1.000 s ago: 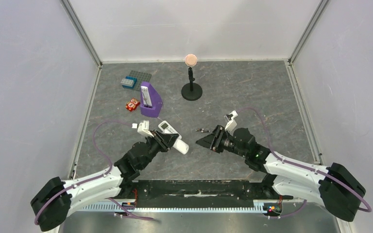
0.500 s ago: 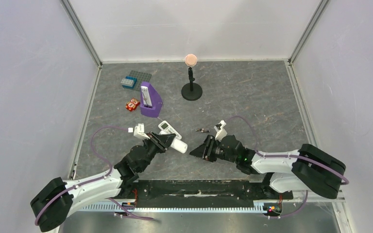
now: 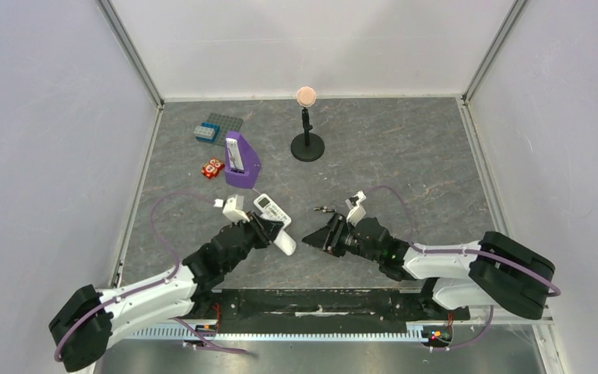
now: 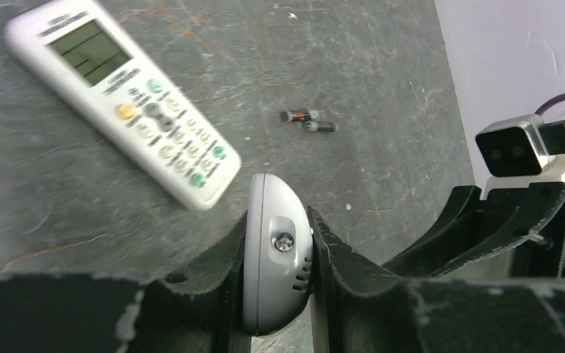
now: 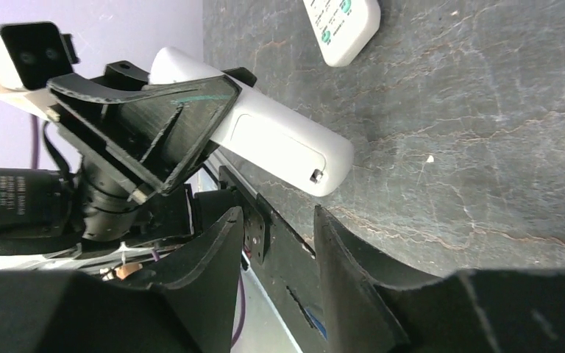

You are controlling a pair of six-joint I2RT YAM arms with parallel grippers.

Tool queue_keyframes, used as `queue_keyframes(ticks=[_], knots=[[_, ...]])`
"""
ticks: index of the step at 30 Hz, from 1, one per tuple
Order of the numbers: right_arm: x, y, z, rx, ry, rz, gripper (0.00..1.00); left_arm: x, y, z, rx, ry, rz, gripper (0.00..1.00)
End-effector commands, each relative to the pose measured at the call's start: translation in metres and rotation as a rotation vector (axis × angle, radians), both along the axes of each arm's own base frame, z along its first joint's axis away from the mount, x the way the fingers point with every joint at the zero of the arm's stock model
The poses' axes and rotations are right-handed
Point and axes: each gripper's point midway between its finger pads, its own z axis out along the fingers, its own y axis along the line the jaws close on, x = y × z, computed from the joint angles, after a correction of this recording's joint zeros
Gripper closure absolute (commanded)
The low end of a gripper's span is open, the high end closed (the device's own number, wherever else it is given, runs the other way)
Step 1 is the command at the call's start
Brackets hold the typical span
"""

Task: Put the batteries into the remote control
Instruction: Remove the battery cover from the remote control.

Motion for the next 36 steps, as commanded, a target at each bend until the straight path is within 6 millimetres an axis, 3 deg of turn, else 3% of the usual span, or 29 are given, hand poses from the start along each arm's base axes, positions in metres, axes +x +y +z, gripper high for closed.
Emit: queue_keyframes(ticks=[1,9,16,28,36], knots=[[0.017,-0.009,0.011,-0.039,-0.055,-0.083,0.57,0.010,-0.030,0.039,0.007,-0.056,-0.103,0.98],[0.039,-0.050,0.000,-0.091,-0.032,-0.209,0.57,0.037,-0.075,0.057,-0.132,-0.043,-0.183,0.98],[0.055,-0.050,0.006,-0.048,-0.026,-0.232,0.56,0.061,-0.078,0.061,-0.207,-0.149,-0.102,0.98],[0.056,-0.038,-0.006,0.001,0.051,-0.199,0.67,0.055,-0.074,0.015,-0.186,-0.143,-0.117,0.98],[0.053,-0.036,-0.018,-0.006,0.085,-0.182,0.65,0.054,-0.072,-0.004,-0.153,-0.120,-0.113,0.98]])
